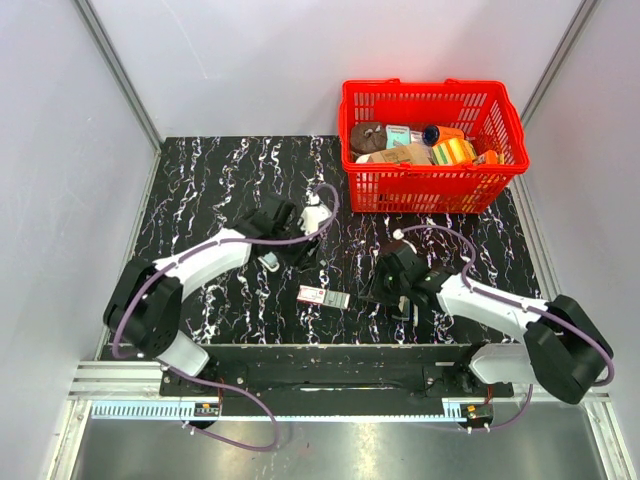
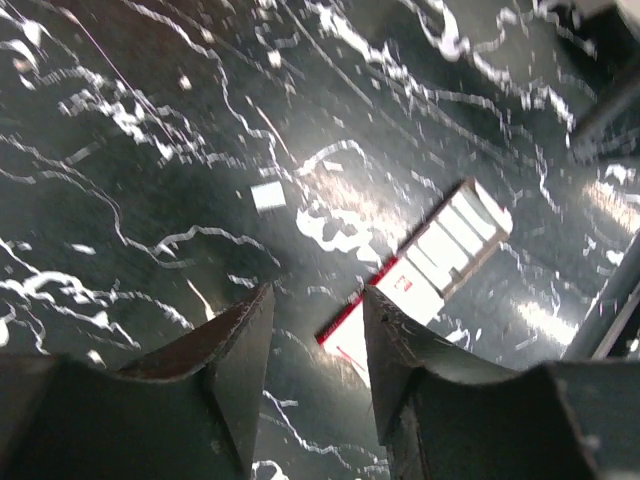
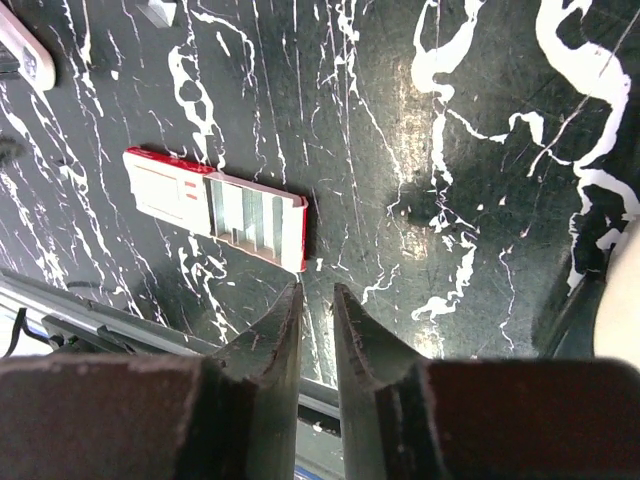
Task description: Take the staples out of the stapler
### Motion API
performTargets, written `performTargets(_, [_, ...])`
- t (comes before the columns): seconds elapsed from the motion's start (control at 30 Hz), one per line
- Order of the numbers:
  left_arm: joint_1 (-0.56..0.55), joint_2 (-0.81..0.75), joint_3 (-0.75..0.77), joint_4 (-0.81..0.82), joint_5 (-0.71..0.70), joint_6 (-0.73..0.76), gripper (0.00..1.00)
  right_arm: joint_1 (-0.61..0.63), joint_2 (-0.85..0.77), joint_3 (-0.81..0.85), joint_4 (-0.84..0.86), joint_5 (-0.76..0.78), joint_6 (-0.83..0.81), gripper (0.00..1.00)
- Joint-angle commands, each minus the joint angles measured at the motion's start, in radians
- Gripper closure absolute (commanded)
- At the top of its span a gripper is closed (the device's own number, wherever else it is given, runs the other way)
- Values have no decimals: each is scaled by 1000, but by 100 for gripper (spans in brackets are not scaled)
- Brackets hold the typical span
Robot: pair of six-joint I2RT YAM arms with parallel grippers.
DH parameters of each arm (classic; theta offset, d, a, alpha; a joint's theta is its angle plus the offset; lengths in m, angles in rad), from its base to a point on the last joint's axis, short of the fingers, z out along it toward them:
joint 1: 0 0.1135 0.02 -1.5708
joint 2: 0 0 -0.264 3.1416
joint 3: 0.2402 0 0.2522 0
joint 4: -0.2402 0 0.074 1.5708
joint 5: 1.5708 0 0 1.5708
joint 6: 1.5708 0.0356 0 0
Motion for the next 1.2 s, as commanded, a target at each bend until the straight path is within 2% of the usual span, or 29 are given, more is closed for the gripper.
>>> performTargets(0.0, [-3,100,130,18,-44,-81,54,-12,-56,46,-60,80,-26,76])
performTargets(0.13, [-6,190,164,9,-32,-116,54,-13,-73,84,-85,151,-68,71])
performTargets(0.3, [-14,236,178,15,-41,-66,50,-13,-59,120,-106,174,-115,69])
performTargets(0.6, [-25,220,181,30,-109,304,43,-19,-54,117,-107,191,-134,69])
performTargets(1.03, [-98,216,72,110,-199,641,41,-50,-68,107,-108,183,-154,69])
performTargets(1.17, [-121,241,83,116,-216,701,40,-70,-94,95,-107,171,-155,69])
